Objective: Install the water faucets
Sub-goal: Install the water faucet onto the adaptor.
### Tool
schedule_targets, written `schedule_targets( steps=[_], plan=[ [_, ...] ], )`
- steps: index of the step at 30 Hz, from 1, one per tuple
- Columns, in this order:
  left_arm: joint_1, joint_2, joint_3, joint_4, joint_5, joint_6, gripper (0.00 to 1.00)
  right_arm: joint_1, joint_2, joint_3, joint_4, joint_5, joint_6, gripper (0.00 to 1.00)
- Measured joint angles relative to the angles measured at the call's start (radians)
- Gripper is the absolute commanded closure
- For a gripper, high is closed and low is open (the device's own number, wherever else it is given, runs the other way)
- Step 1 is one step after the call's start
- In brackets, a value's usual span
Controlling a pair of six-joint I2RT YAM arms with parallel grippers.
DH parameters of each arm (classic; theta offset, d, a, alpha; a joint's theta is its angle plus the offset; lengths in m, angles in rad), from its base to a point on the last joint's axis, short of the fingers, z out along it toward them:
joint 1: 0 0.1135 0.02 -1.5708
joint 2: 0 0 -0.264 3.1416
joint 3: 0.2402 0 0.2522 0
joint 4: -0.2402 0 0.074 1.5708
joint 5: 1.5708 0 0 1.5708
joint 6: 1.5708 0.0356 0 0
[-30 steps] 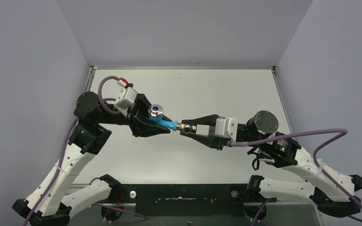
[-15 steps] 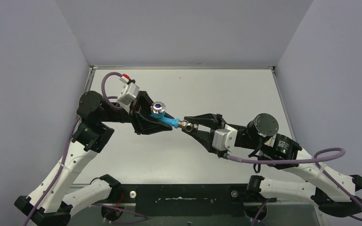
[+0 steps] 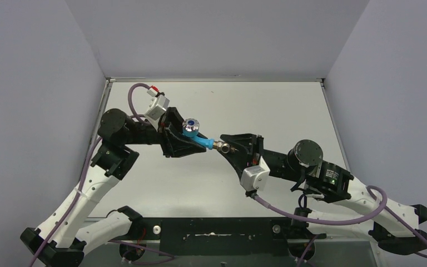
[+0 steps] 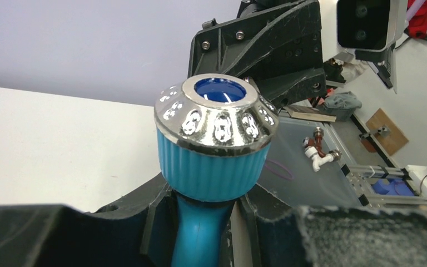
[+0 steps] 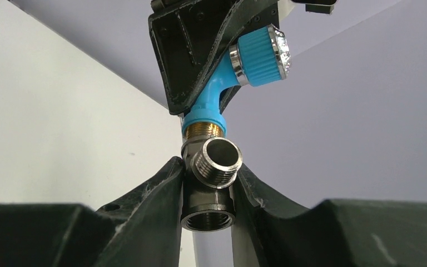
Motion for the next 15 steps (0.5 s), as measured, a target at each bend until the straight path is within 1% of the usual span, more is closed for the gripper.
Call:
schedule_targets(
  steps=[6,15],
  plan=[
    [0.000,0.001,-0.025,0.041,-0.026,-0.066,1.00,0.030,0.000,-0.017,0.006,0.099,-0.105,1.00],
    [0.000,0.006,-0.027,0.050,-0.056,-0.106,1.00,0.089,0.001,-0.038,0.041,0.260,-0.241,1.00]
  ],
)
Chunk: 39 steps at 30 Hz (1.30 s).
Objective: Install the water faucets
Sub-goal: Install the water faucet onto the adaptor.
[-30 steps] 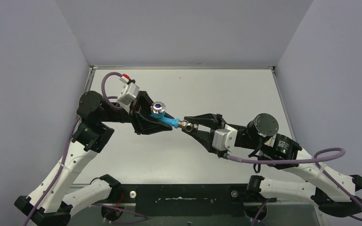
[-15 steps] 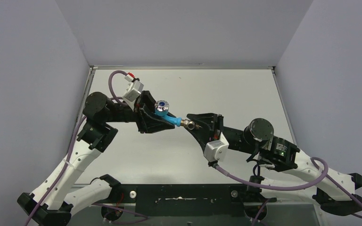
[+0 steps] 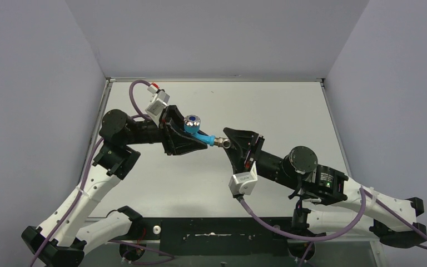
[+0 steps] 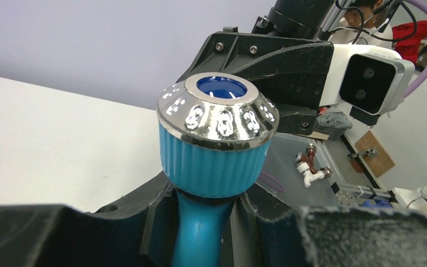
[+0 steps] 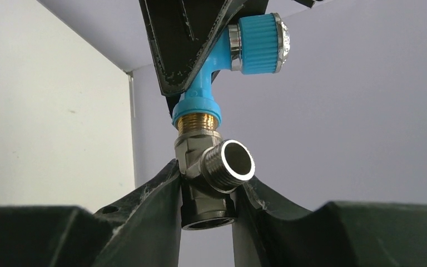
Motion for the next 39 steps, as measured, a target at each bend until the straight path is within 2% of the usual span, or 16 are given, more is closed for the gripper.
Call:
schedule_targets(
  steps=[8,15,18,21,22,28,39],
  plan=[
    [0.000,0.001,0.000,-0.014,0.002,-0.005,1.00,0.089,0.006,-0.038,0.051,0.171,-0.121,1.00],
    [0.000,0.001,0.000,-0.018,0.002,-0.005,1.00,0.138,0.011,-0.055,0.086,0.275,-0.161,1.00],
    [0.000,0.001,0.000,-0.026,0.005,-0.005,1.00,0.142,0.013,-0.032,0.052,0.275,-0.102,0.90],
    [0.000,-0.001,0.003,-0.038,0.010,-0.003,1.00,0.142,0.019,0.002,-0.001,0.261,-0.020,0.67],
    [0.000,-0.001,0.005,-0.044,0.014,-0.001,1.00,0.140,0.019,0.007,-0.014,0.253,0.006,0.63],
    [-0.006,-0.001,0.020,-0.066,0.050,0.027,1.00,0.140,0.018,0.011,-0.019,0.174,0.154,0.57],
    [-0.011,-0.001,0.033,-0.067,0.062,0.047,1.00,0.140,-0.002,0.000,0.037,0.080,0.295,0.49]
  ],
)
